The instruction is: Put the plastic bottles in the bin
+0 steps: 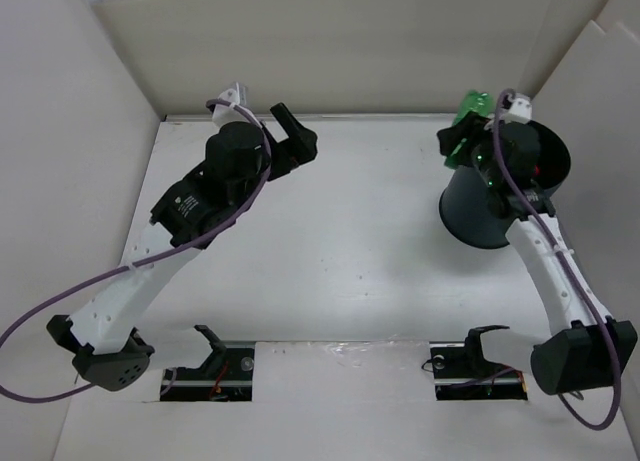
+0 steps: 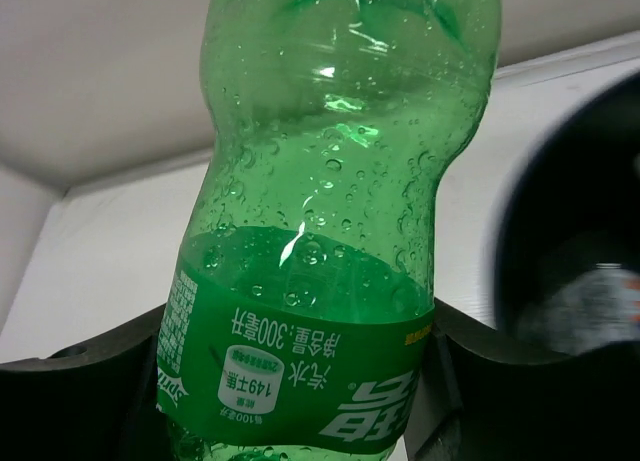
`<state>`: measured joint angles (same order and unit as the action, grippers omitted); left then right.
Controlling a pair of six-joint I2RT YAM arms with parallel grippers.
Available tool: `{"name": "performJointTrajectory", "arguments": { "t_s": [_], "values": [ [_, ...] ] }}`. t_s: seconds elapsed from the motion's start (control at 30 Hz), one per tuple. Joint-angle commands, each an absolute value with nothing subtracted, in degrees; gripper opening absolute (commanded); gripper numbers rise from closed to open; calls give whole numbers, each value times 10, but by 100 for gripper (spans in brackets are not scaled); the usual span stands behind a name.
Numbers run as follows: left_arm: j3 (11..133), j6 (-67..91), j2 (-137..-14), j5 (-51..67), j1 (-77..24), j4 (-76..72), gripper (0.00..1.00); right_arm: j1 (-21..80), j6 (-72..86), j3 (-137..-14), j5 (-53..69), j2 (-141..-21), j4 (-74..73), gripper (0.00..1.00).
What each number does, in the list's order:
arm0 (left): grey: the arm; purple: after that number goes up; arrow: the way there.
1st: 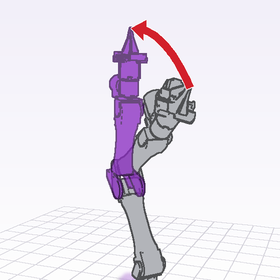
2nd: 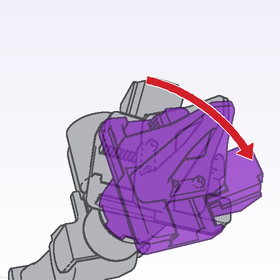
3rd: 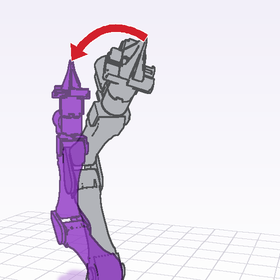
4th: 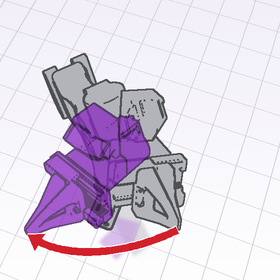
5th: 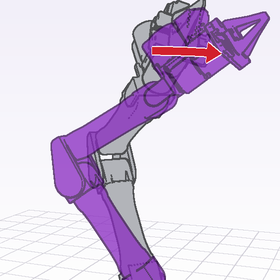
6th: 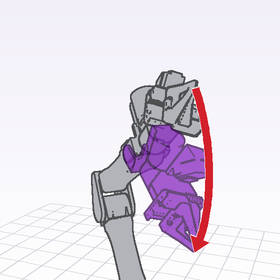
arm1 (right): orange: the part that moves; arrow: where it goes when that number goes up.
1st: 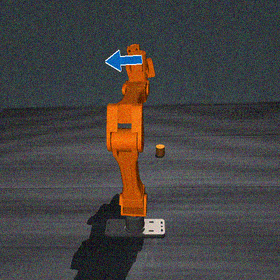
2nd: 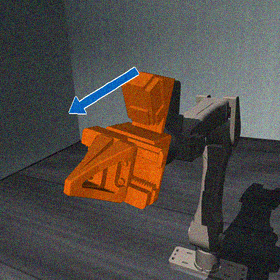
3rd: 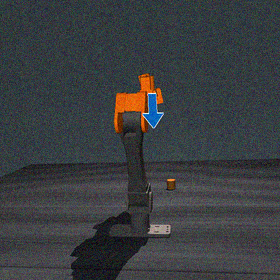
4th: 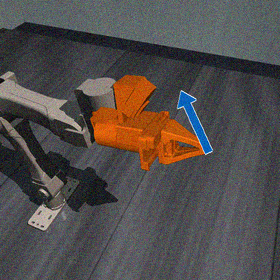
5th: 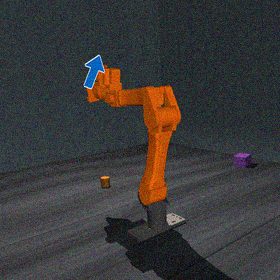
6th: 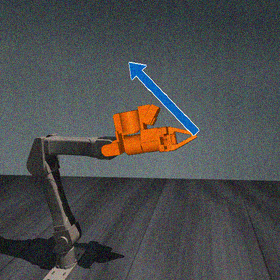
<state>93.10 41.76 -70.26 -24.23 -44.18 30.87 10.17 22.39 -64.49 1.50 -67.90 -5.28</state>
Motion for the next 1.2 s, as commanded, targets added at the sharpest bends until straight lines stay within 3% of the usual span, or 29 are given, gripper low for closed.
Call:
{"name": "performJointTrajectory", "arguments": {
  "t_s": [0.0,0.13,0.3,0.37,0.4,0.47,0.5,0.57,0.87,1.17],
  "values": [
    [898,399,-705,-252,-442,308,100,25,256,-681,3,-679,-99,0],
    [876,393,-705,-247,-442,308,100,-44,269,-690,18,-691,-99,0],
    [863,388,-716,-254,-442,314,100,-108,281,-696,33,-714,-110,9],
    [857,382,-716,-248,-442,314,100,-123,287,-696,33,-714,-110,28],
    [852,382,-722,-248,-442,308,100,-123,287,-696,33,-714,-110,67],
    [846,377,-727,-243,-442,308,100,-123,287,-703,15,-714,-121,82],
    [846,377,-727,-243,-442,308,100,-128,293,-708,7,-714,-121,94],
    [846,372,-733,-236,-442,308,100,-128,293,-708,-20,-708,-127,100],
    [874,355,-738,-252,-442,319,100,-95,275,-737,-67,-657,-182,100],
    [972,285,-743,-320,-442,371,100,124,194,-853,-176,-604,-351,100]
  ]
}}
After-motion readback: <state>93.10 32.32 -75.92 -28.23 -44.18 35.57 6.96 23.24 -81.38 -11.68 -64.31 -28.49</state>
